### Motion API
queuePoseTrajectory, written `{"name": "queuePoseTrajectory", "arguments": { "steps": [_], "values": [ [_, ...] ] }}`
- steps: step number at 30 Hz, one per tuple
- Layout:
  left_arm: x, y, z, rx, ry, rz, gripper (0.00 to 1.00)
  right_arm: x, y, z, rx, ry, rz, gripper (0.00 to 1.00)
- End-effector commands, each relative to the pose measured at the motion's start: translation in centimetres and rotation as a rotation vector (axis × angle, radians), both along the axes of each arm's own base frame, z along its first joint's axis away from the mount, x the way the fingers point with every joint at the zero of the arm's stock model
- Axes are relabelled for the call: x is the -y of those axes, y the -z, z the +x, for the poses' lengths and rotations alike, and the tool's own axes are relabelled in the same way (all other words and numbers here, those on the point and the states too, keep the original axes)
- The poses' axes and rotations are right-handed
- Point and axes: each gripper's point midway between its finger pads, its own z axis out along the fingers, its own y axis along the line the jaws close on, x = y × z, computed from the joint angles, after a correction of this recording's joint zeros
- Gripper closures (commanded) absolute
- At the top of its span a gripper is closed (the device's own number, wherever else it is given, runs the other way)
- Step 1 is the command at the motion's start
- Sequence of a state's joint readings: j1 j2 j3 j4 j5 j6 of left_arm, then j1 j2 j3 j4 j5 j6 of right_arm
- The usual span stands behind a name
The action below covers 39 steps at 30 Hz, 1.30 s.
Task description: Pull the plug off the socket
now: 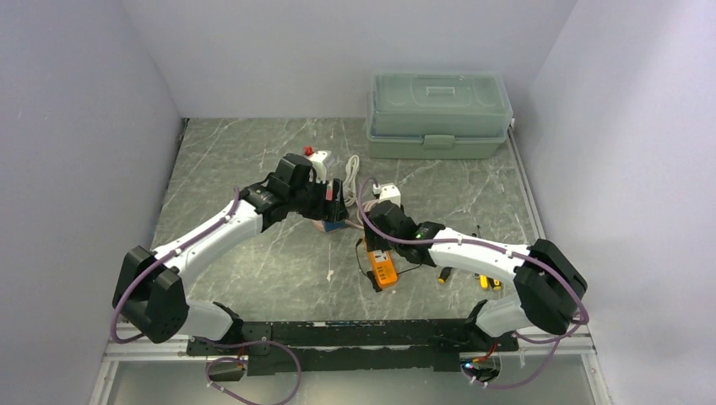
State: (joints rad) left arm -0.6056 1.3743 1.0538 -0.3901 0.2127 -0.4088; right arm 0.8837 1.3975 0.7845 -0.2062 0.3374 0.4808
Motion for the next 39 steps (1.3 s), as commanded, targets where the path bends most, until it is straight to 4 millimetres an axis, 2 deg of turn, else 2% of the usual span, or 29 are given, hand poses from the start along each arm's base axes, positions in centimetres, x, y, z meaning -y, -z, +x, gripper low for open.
{"name": "queuePoseTrajectory", "arguments": {
  "steps": [1, 6, 8, 16, 21, 26, 33, 39],
  "values": [
    [0.6, -0.1, -0.1, -0.012, 0.016, -0.024, 0.17, -0.8, -1.8, 1.5, 0.066, 0.086, 0.095, 0.64],
    [1.5, -0.3, -0.6, -0.022, 0.061, -0.067, 0.17, -0.9, -2.2, 1.4, 0.063, 0.133, 0.202, 0.93],
    [1.9, -0.2, -0.8, -0.035, 0.077, -0.081, 0.17, -1.0, -2.7, 1.3, 0.071, 0.152, 0.255, 1.0],
    [3.2, -0.1, -1.8, -0.077, 0.134, -0.151, 0.17, 0.0, -5.1, 1.5, 0.147, 0.241, 0.415, 1.0],
    [4.4, 0.9, -2.8, -0.14, 0.172, -0.176, 0.17, 1.5, -6.0, 1.2, 0.171, 0.321, 0.488, 1.0],
    [6.0, 1.9, -4.5, -0.206, 0.223, -0.209, 0.17, 2.7, -7.9, 1.0, 0.211, 0.385, 0.587, 1.0],
    [8.1, 3.1, -7.3, -0.249, 0.305, -0.213, 0.17, 3.3, -8.6, 0.7, 0.217, 0.427, 0.67, 1.0],
    [9.1, 4.6, -8.5, -0.326, 0.329, -0.222, 0.18, 3.4, -8.8, 0.7, 0.215, 0.441, 0.69, 1.0]
  ]
}}
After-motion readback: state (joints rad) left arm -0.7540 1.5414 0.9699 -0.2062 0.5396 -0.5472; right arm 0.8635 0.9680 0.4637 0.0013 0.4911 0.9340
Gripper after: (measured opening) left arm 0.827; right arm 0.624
